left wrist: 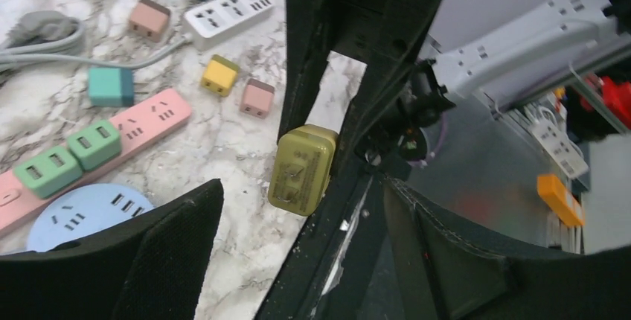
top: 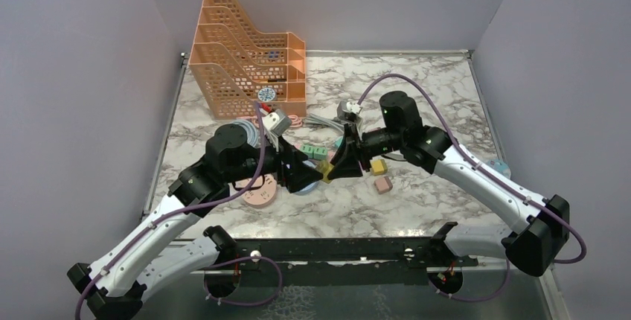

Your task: Insert the plug

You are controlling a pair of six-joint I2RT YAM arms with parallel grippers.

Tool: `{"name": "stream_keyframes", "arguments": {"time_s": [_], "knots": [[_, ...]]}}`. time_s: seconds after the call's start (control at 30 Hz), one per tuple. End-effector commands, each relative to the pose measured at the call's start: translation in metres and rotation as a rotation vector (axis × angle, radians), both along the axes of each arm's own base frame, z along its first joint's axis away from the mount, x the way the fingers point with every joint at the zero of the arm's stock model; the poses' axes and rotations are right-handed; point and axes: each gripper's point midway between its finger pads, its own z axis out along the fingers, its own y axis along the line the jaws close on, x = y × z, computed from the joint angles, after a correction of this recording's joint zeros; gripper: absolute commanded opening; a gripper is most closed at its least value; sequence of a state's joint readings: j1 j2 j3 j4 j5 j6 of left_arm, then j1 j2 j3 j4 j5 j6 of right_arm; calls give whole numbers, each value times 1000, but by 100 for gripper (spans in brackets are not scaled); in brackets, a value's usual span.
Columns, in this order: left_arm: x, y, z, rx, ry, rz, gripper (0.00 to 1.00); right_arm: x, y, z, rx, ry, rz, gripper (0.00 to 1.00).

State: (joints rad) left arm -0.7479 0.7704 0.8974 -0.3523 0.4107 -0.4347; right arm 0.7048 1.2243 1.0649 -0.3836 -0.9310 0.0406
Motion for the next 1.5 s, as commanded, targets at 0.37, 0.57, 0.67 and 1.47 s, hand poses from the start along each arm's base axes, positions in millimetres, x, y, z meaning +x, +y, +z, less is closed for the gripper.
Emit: {"name": "stream_keyframes", "arguments": {"time_s": [0.37, 0.57, 0.67, 1.47], "knots": [[-37, -26, -1, -59, 132, -285, 44, -29, -4, 26, 78, -11, 182, 16], [-35, -22, 7, -28, 114, -266, 7, -34, -6, 27, 99, -8, 196, 13], [-35, -21, 13, -38, 120, -257, 0, -37, -7, 33, 127, -10, 195, 27], [-4, -8, 116, -372, 56, 35, 0, 11, -3, 135, 606, 343, -304, 65]]}}
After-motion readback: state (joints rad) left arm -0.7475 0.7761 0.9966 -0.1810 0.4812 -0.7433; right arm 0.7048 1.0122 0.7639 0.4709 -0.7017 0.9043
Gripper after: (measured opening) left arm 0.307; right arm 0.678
